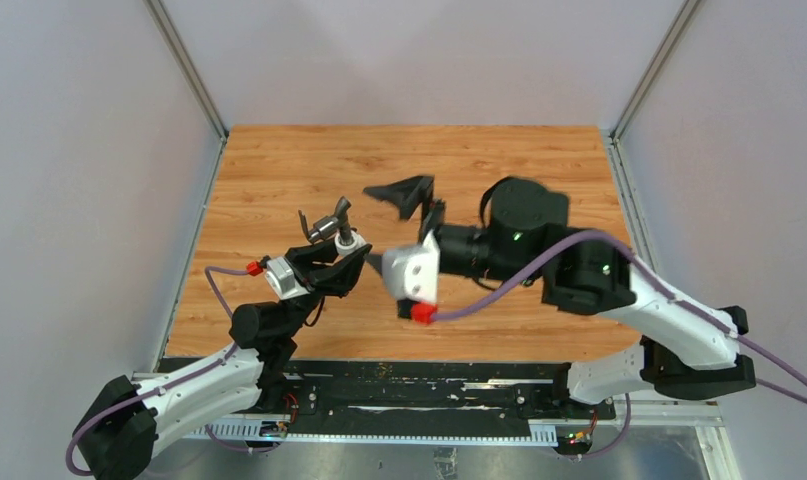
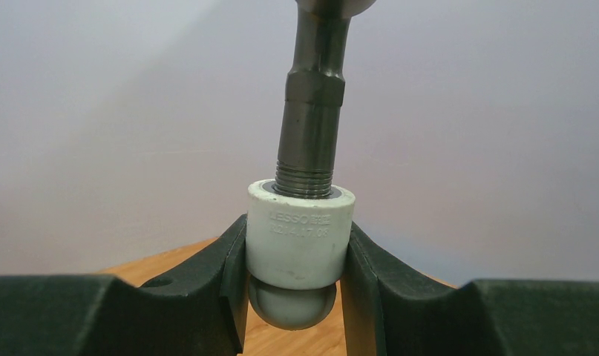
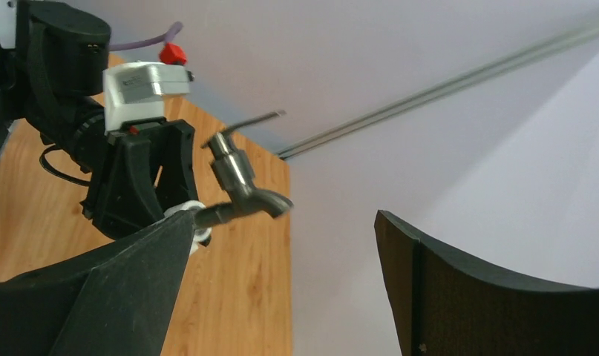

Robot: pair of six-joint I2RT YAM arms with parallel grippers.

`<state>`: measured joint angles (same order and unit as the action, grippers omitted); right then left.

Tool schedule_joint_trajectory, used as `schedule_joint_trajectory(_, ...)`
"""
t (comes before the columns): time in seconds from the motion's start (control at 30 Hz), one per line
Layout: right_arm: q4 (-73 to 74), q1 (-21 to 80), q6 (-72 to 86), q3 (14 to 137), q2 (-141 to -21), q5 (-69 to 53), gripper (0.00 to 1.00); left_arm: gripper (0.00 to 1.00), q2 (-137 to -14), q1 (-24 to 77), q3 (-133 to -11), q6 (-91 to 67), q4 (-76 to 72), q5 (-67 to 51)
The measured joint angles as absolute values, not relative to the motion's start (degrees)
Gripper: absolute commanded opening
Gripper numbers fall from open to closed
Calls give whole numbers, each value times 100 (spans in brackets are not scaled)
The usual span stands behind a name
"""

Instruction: Install the water faucets

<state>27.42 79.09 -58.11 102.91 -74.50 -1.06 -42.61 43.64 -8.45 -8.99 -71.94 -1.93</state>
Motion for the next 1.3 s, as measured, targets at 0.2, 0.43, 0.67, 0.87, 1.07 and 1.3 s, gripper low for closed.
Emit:
schedule_joint_trajectory(0.2,3787,5673,-3924,11577,-7717,-2204,95,0,-4167,4364,-845,-982,-7157,-440)
schedule_joint_trajectory(0.43,4517,4718,-2591,11666,-8488,-4403,89,0,-4021,4364,-845,-1055,-6864,-819)
schedule_joint_trajectory(0.67,3695,4707,-1710,10608,-8412,-5251,85,0,-4106,4364,-845,-1120,-6740,-1009)
schedule_joint_trajectory(0.87,3100,4762,-1400,10171,-8368,-5251,84,0,-4296,4364,-847,-1142,-6759,-1116)
schedule_joint_trajectory(1.07,2842,4853,-1437,10171,-8364,-5183,83,0,-4534,4364,-849,-1223,-6777,-1229)
schedule_joint_trajectory(1.3,3089,4952,-1951,10200,-8379,-5052,81,0,-4589,4364,-899,-1243,-6825,-1319)
